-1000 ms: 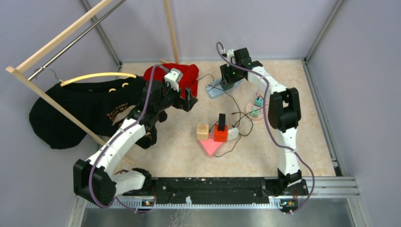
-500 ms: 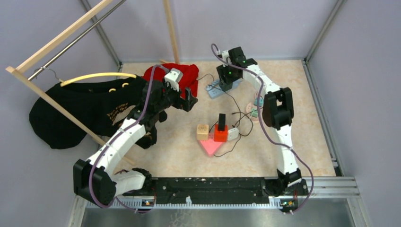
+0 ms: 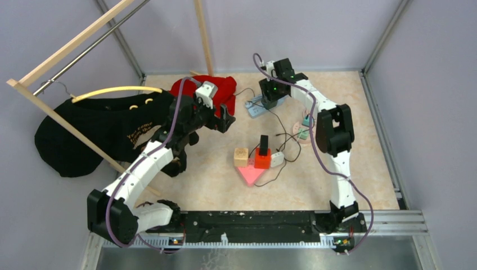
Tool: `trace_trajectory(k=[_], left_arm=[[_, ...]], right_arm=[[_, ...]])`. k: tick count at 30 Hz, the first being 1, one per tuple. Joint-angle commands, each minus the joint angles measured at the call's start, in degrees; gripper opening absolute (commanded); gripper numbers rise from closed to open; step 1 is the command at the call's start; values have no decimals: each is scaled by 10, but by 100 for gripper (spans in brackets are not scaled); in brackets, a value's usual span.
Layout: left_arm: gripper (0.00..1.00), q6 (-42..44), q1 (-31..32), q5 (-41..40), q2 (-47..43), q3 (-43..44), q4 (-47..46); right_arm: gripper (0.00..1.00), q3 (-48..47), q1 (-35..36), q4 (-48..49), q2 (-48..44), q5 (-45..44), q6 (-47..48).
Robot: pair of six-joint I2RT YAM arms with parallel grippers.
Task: Insert the plug
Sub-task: Insert the plug into the socket, then pick up the plug from the center of the board.
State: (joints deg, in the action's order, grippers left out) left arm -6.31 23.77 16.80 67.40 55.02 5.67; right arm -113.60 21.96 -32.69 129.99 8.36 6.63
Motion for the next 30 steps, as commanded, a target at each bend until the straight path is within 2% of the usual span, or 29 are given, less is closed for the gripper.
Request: trace_trajectory(k=[1,3,5,8,12,17,20,22,25,30], left_arm=[[99,0,0,-5,-3,1,-11],[99,0,-1,-4,-4,2,-9],[99,1,0,-4,-8,3,-8],[99,2,0,-6,-14,1,-9],[99,2,-1,-4,-20,0,-12],[99,0,-1,-8,-21,-1,-10],[99,-1,0,-3,-22,0,-11],[99,-2,-1,0,-23,0,-11],[99,-1,0,-3,-26,-2,-11],[99,-1,0,-1,-26,-1,-12]], right_arm=[[64,-27,-13,-77,-42,21,-58],[87,-41,-19,-72,-65,15,-62],[98,-46,-25,-70,-88,13,-83],[99,-13,-34,-56,-140,-16,-110],[99,99,-50,-9,-234,-87,-166],[99,177,-110,-86,-297,-220,-243],[99,248,-157,-94,-333,-264,-282],[98,300,-190,-73,-357,-256,-319],[92,359,-238,-62,-375,-262,-404],[88,401,-255,-46,-369,-272,-451]])
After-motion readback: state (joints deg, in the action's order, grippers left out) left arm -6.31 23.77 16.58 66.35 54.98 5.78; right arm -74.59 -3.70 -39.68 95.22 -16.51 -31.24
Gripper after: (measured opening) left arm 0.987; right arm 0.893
